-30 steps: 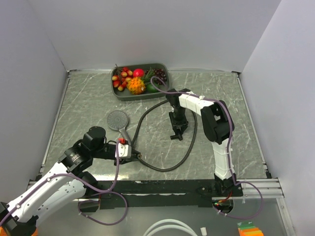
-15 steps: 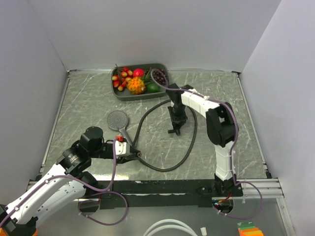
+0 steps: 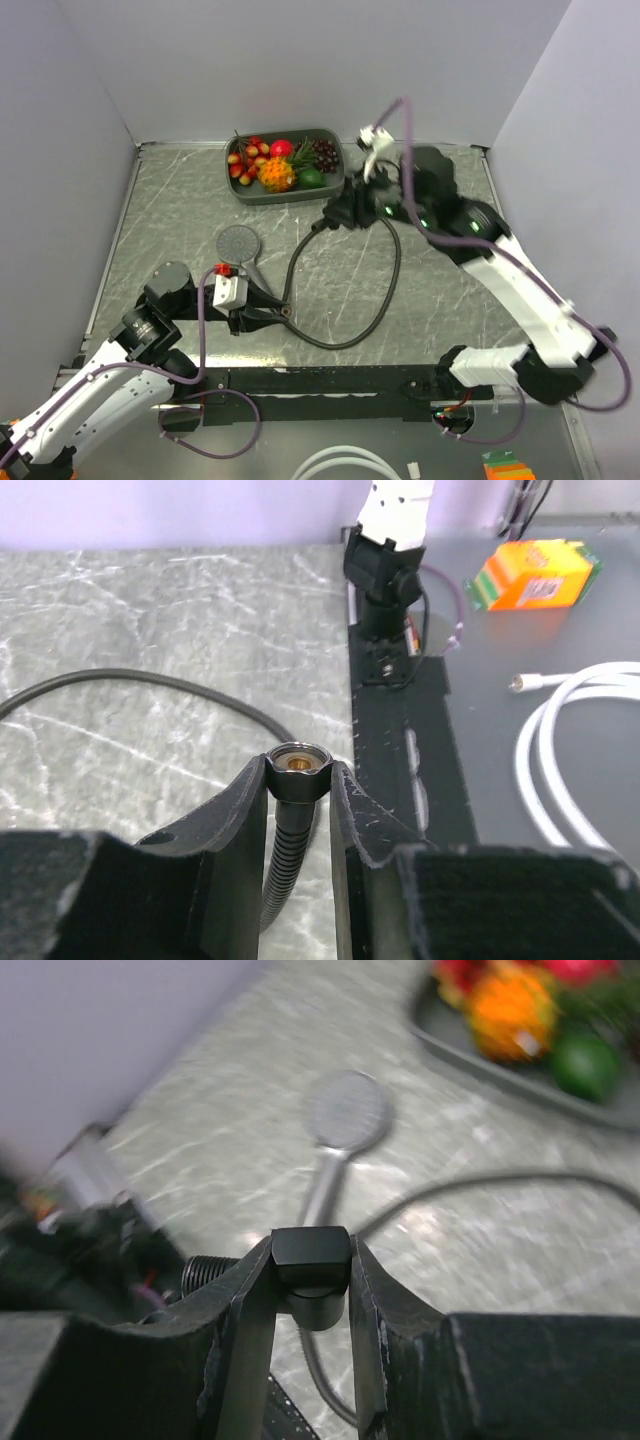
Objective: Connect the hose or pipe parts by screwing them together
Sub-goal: Pick up the adaptor from the center of the board.
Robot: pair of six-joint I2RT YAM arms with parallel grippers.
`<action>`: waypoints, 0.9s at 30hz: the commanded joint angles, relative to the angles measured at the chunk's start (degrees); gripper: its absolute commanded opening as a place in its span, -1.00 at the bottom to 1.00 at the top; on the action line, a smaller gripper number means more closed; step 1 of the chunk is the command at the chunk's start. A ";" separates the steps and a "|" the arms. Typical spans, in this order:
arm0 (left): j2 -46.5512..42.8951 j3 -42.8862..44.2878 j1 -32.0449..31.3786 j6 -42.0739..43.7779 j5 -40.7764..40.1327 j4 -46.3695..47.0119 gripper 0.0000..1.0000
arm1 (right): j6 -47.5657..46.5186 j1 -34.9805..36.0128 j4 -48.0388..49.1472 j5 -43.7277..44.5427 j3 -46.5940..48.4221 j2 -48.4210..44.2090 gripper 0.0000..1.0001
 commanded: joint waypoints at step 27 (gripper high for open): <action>-7.51 -23.44 0.61 -31.87 -0.71 64.28 -0.98 | -9.76 14.86 46.36 -44.06 -27.51 -13.56 -1.00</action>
